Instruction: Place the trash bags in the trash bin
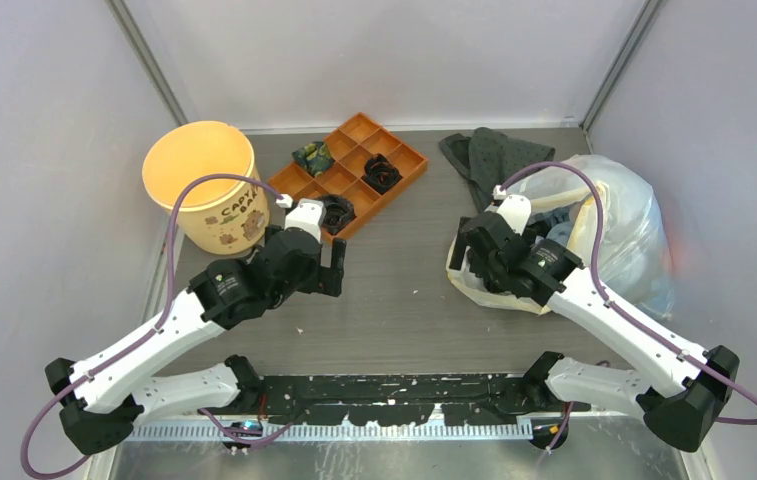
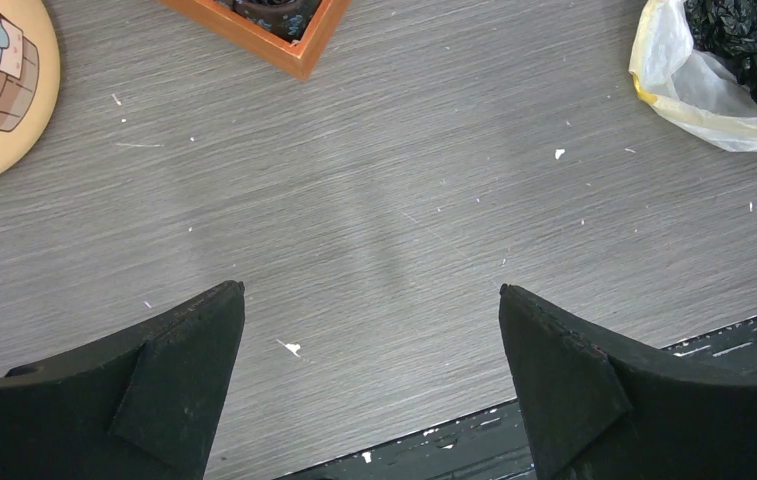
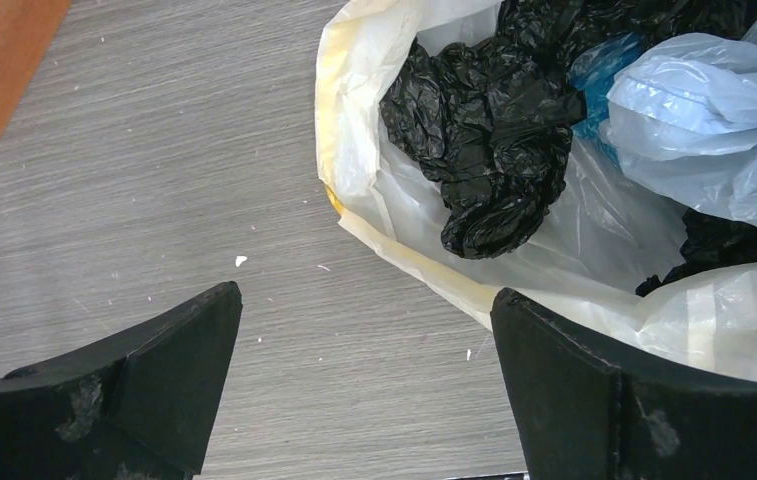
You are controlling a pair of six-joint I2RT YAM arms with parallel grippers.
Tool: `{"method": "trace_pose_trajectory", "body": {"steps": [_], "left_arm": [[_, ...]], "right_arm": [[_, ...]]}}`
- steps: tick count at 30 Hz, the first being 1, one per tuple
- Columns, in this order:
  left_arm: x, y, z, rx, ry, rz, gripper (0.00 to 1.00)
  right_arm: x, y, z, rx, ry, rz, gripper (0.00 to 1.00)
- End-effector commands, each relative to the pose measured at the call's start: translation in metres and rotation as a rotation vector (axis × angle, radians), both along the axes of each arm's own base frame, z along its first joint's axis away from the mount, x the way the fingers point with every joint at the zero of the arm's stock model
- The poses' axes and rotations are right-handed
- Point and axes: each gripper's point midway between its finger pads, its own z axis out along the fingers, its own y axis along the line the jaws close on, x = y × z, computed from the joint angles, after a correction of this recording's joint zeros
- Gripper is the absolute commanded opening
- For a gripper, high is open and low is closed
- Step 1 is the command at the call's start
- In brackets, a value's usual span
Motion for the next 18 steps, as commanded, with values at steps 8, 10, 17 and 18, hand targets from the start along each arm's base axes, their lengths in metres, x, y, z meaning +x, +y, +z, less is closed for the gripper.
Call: {"method": "trace_pose_trajectory", "body": {"steps": [8,10,17,18], "left_arm": [[-0.005,0.001,0.016,-0.081,-0.030,-0.003,1.00],[-0.007,0.001,0.014,-0.081,-0.024,-0.012,1.00],[-0.012,0.005,0.008,-0.069,-0.010,-0.020,1.00],[-0.012,0.005,0.007,-0.068,-0.010,-0.022,1.00]], "right_arm": [[0.018,-0.010,0.001,-0.058,-0.049,-0.071,1.00],[0.021,-0.015,-0.003,-0.078,-0.043,-0.092,1.00],[0.035,-0.045,-0.024,-0.137,-0.014,-0.210,0.99],[0.037,-0.047,-0.027,-0.140,-0.014,-0.219,0.98]]}}
